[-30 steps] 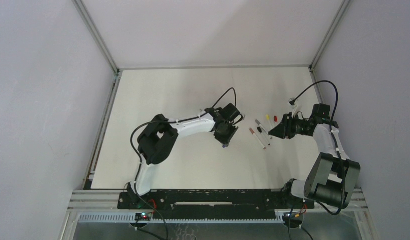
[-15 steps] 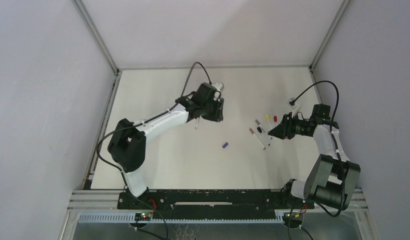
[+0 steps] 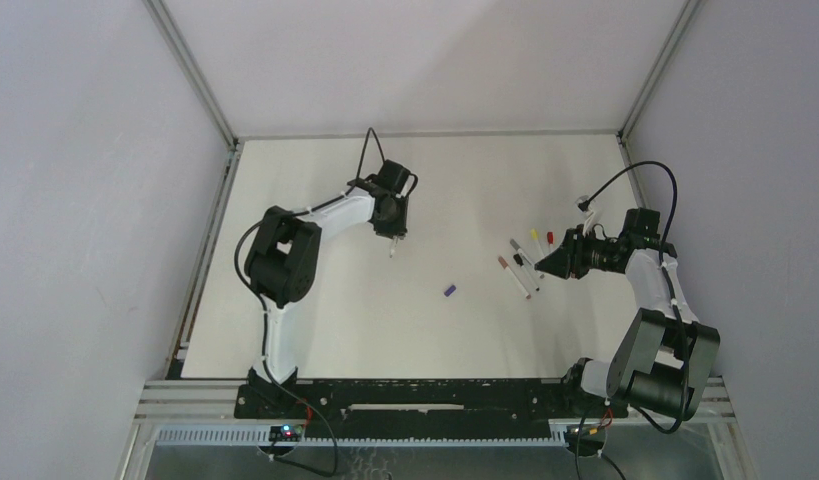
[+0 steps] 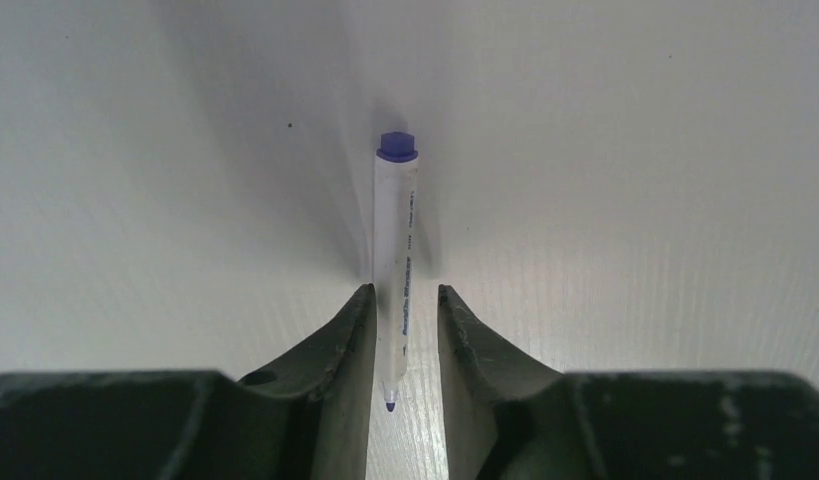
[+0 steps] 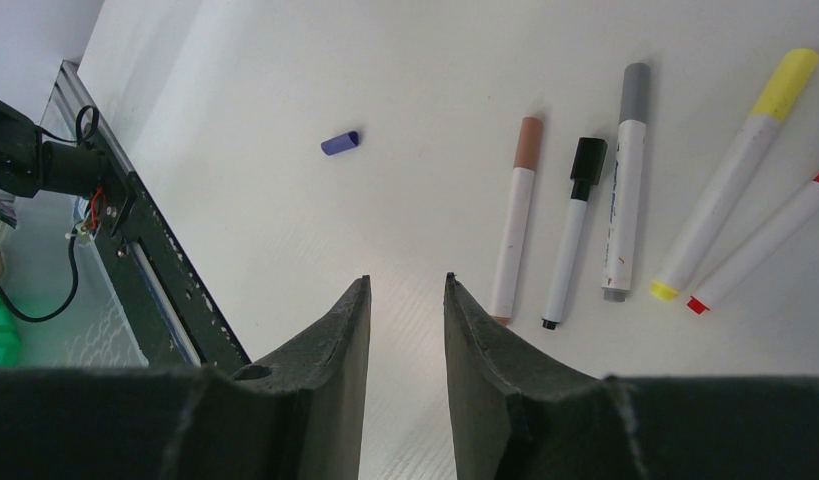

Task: Insert the pens into the pen caps
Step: Move the pen cap to the center of the board, then pick up the pen from the center of the board.

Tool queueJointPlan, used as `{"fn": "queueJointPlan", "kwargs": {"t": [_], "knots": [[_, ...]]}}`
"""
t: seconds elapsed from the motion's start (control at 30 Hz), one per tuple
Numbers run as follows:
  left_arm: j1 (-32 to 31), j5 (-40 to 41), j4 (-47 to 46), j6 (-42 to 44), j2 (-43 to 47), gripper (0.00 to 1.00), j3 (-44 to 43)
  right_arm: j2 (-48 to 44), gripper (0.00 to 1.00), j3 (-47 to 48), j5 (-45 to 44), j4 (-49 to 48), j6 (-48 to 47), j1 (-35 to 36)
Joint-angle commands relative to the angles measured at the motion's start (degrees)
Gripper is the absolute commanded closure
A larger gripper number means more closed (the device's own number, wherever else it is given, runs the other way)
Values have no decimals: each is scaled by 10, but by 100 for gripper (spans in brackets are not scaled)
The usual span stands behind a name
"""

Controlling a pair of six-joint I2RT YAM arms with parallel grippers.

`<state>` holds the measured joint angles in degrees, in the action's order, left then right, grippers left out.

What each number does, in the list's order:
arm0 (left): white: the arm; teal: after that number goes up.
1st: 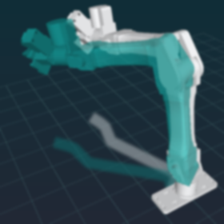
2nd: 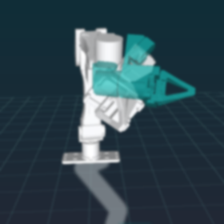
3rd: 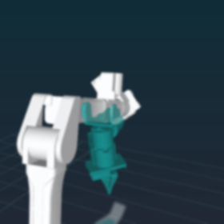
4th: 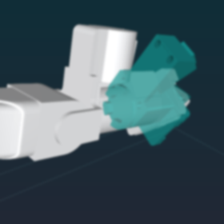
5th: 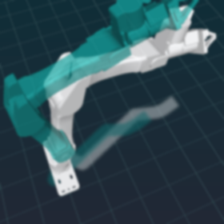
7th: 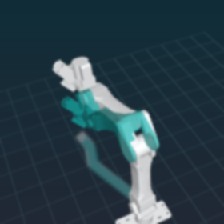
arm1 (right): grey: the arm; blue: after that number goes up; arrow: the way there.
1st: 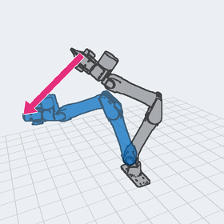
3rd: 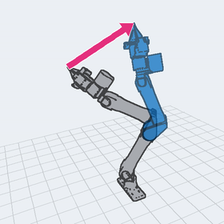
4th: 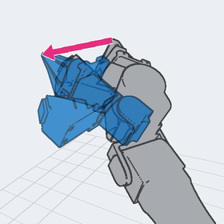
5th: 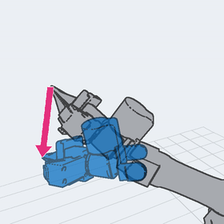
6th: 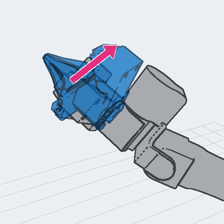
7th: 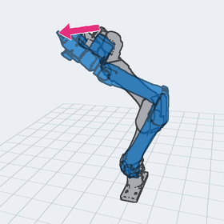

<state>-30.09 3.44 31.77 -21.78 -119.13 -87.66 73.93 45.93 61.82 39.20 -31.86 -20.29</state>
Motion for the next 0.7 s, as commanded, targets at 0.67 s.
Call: {"fn": "queueJointPlan", "kwargs": {"t": [0.67], "knots": [[-25, 14, 53, 33, 2, 100, -7, -22, 62, 20, 31, 15, -34, -4]]}}
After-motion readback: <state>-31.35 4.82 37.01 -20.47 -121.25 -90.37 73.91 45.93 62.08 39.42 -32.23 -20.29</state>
